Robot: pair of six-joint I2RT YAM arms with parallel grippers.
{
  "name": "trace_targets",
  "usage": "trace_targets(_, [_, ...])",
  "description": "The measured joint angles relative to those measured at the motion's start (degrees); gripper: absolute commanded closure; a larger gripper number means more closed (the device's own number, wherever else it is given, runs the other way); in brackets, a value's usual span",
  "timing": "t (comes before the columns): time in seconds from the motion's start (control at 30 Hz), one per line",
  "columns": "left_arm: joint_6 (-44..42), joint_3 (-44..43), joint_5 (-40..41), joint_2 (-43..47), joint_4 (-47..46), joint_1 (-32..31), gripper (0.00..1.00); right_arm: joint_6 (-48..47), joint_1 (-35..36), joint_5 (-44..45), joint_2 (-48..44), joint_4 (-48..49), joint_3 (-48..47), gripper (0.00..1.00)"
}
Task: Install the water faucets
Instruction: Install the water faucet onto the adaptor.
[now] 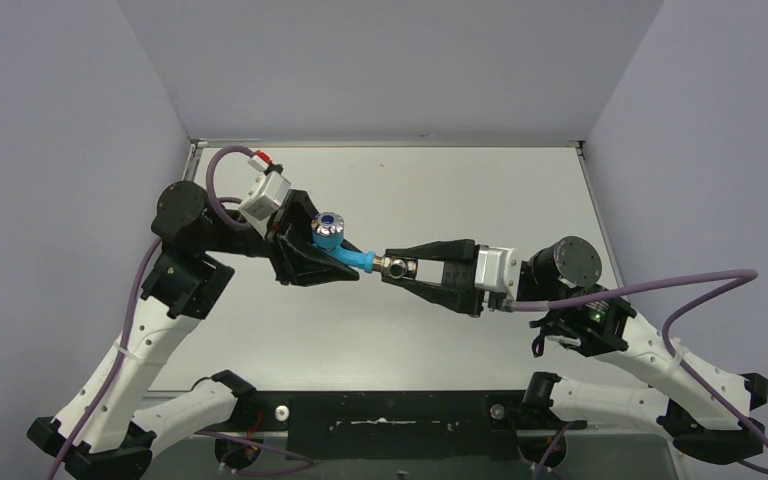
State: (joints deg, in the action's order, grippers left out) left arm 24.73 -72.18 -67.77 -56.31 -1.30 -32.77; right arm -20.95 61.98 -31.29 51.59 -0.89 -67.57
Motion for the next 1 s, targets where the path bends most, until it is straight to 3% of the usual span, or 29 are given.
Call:
trace_targets(0.6, [-9.4,0.0,2.5,1.9,5.4,0.0,1.0,18.7,0.3,4.9,0.1,4.2,1.7,1.0])
trace_targets(1.0, [-11.0,1.6,3.6,3.0,4.0,0.0,1.0,17.2,0.4,5.4,-0.7,3.8,2.9,1.0])
